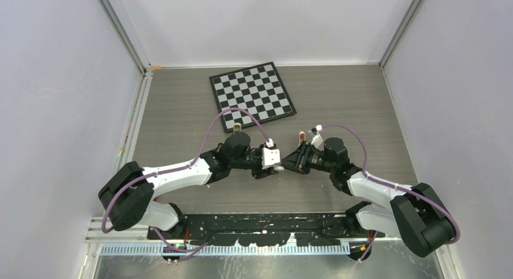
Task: Load the staples into the stapler
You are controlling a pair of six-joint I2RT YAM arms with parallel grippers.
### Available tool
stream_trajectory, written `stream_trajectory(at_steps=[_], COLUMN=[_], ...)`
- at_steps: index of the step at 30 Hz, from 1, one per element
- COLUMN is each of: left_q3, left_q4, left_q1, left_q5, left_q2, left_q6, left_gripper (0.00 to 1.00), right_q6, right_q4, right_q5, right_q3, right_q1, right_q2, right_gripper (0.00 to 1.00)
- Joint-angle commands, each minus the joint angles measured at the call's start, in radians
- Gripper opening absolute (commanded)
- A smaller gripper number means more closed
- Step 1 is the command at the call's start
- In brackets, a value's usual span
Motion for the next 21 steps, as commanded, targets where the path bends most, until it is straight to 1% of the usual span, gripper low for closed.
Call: stream_trajectory(at_steps=[1, 4, 9, 14, 21], left_q3=[0.021, 0.035, 0.082, 0.088, 0.110], left_q4=[-0.059, -0.143, -0.324, -0.339, -0.335], left_q1=[-0.003, -0.002, -0.002, 0.000, 0.001], left_q5=[-0.023, -0.030, -0.047, -0.062, -0.060], left_q2=[-0.064, -0.096, -0.116, -0.101, -0.053], left_q6=[0.044, 0.078, 0.135, 0.144, 0.151], left_gripper=[0.57, 0.62, 0.67, 0.71, 0.70], right_q6=[0.003, 0.003, 0.001, 0.001, 0.001], right_q4=[0.058, 0.058, 0.055, 0.055, 0.051], right_q5=[-0.008, -0.014, -0.018, -0.022, -0.027], right_q3=[-0.001, -0.007, -0.015, -0.015, -0.018], right_q1=[0.003, 0.004, 0.003, 0.004, 0.004], right_q2=[-0.031, -0.040, -0.067, -0.077, -0.090], right_gripper=[0.27, 0.27, 0.27, 0.27, 0.27])
